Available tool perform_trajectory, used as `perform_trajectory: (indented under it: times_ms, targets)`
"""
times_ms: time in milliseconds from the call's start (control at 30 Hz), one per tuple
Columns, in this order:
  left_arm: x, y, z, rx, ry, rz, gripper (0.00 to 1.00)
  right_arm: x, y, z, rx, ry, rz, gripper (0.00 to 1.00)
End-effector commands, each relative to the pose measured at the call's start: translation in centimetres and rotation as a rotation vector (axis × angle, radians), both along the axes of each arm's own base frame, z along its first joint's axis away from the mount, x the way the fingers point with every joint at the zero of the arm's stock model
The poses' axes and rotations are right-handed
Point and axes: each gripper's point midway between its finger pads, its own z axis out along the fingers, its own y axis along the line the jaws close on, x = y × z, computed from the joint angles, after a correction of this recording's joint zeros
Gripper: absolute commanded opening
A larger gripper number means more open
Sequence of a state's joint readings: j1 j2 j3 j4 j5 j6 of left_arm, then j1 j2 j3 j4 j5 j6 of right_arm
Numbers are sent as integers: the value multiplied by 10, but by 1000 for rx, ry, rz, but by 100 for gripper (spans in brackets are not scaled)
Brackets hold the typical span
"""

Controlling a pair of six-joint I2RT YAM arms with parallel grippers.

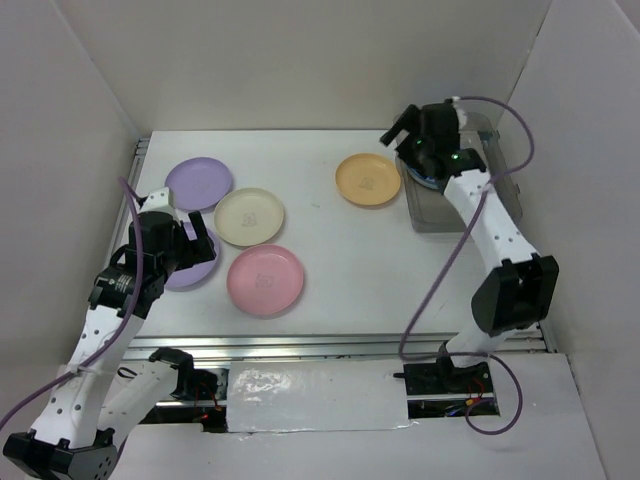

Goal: Place the plates into the plastic bin on the countertop

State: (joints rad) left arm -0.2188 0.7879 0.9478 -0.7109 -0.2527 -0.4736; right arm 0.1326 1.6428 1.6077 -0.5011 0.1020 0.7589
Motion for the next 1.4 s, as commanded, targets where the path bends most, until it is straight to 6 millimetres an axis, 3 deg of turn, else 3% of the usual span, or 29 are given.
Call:
perform_trajectory:
  times_ms: [0, 67, 100, 133, 200, 267, 367, 433, 500, 567, 600, 633, 733, 933, 1067, 1300, 1367]
  targets:
    - [6, 2, 6, 9, -30, 12, 99, -24, 26, -15, -43, 7, 26, 100]
    - [6, 2, 5, 12, -25, 11, 99, -36, 49, -37, -23, 15, 48, 100]
    - [6, 1, 5, 9, -25, 9, 99, -42, 57, -35, 18, -7, 18, 100]
    - [6, 2, 5, 11, -22, 12, 99, -49, 57, -56, 9, 12, -17, 100]
    - [6, 3, 5, 12, -23, 17, 99, -52, 79, -57, 87, -19, -36, 100]
    - [6, 3, 5, 14, -25, 21, 99, -54, 81, -70, 93, 11, -102, 100]
    - [7, 4, 5, 15, -28, 23, 99, -53, 101, -90, 90, 74, -138, 100]
    - [7, 5, -1, 22, 3, 38, 99, -60, 126, -91, 65, 70, -66, 100]
    - [9, 8, -7, 34, 39, 56, 99, -61, 170, -88, 46, 57, 167, 100]
    - [11, 7, -9, 39, 53, 50, 99, -77, 195, -120, -21, 177, 293, 100]
    - [12, 6, -11, 41, 60, 48, 99, -81, 208, -120, -41, 181, 342, 100]
    - [12, 6, -12, 43, 63, 48, 99, -96, 223, -133, -71, 221, 391, 100]
    - [11, 10, -12, 48, 62, 66, 99, -119, 245, -176, -126, 310, 495, 99]
    - [11, 11, -10, 47, 53, 72, 99, -168, 268, -215, -148, 380, 661, 91]
    - [12, 9, -13, 50, 65, 61, 99, -187, 267, -232, -205, 419, 692, 84]
    - [10, 9, -10, 47, 53, 63, 99, -206, 259, -262, -297, 505, 687, 37]
    - [10, 10, -10, 47, 51, 65, 99, -211, 256, -266, -296, 516, 692, 35]
